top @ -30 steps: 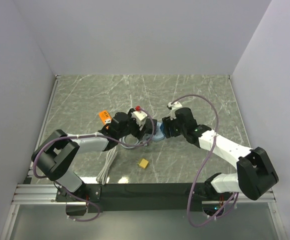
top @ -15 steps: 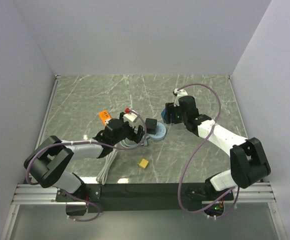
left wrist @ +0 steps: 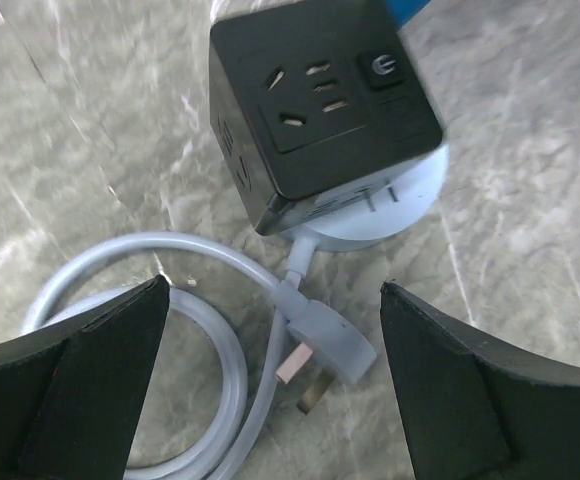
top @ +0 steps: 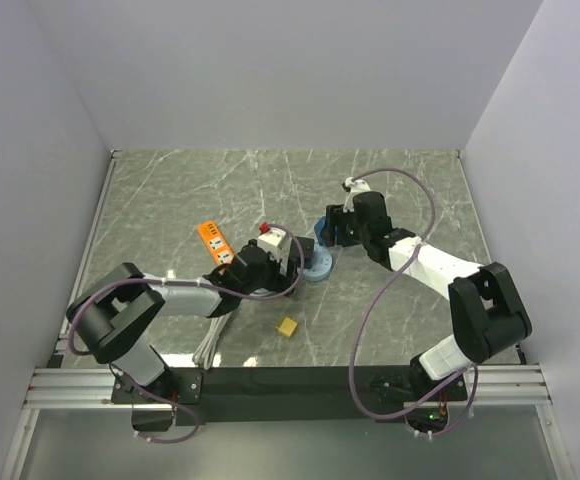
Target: Insert the plug
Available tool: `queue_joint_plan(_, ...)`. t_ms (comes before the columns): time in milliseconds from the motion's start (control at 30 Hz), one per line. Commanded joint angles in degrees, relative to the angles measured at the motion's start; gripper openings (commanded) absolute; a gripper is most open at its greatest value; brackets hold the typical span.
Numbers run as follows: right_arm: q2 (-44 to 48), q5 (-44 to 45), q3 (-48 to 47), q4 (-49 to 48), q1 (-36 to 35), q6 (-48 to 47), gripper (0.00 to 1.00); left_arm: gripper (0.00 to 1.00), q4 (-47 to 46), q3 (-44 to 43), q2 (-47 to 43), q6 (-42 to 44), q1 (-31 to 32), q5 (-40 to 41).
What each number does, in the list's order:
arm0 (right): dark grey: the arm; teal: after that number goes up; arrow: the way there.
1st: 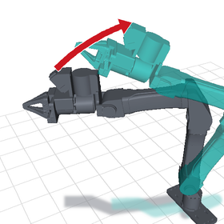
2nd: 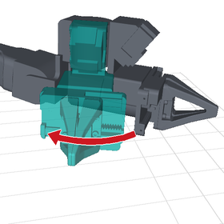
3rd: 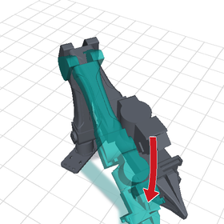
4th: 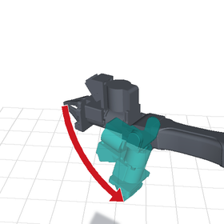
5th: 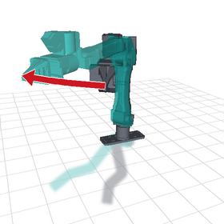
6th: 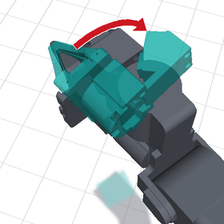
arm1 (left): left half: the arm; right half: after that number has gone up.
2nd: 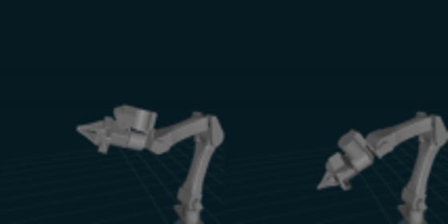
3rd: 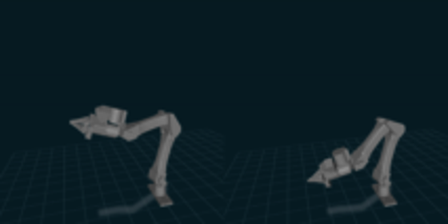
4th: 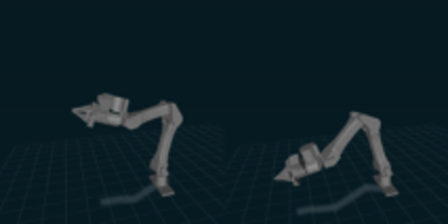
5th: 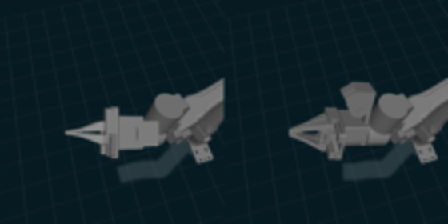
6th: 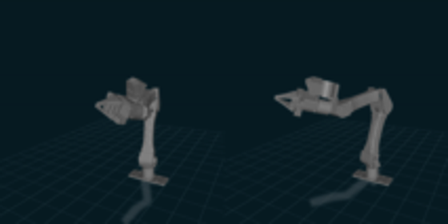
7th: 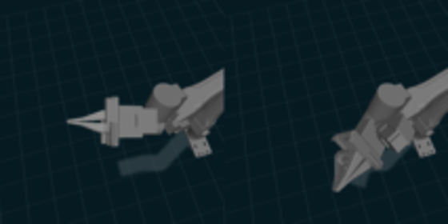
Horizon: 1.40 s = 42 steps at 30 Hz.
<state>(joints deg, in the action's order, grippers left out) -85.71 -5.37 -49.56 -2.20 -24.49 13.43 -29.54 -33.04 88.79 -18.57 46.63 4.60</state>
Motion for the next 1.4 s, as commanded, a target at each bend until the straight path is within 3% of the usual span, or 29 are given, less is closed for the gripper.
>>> queue_joint_plan(0,-1.47,0.09,-1.42,-4.83,0.32,0.81,0.0,0.92,3.34,-3.52,2.6,-3.67,0.83,1.64)
queue_joint_plan(200,-0.52,0.18,1.38,-5.1,0.41,3.08,0.0,0.88,6.34,-5.72,7.18,-5.51,1.27,1.9)
queue_joint_plan(333,1.42,-1.39,5.16,-5.54,0.41,4.67,0.0,0.72,8.79,-7.39,9.64,-5.69,1.27,4.01)
queue_joint_plan(500,2.56,-3.25,8.77,-6.51,-0.47,6.78,0.0,0.69,10.37,-9.24,11.84,-4.99,1.27,6.29)
queue_joint_plan(1100,10.21,-8.61,16.16,-3.96,-5.39,9.51,0.0,0.86,14.77,-8.45,5.26,0.46,-0.23,18.77)
queue_joint_plan(1233,12.76,-5.63,15.64,-1.76,-5.83,6.35,0.0,0.88,11.53,-4.77,0.78,2.65,-0.23,16.85)
queue_joint_plan(1367,15.84,-3.16,13.01,0.35,-5.83,-1.8,0.0,0.9,6.35,-1.16,-5.11,6.34,-0.23,9.83)
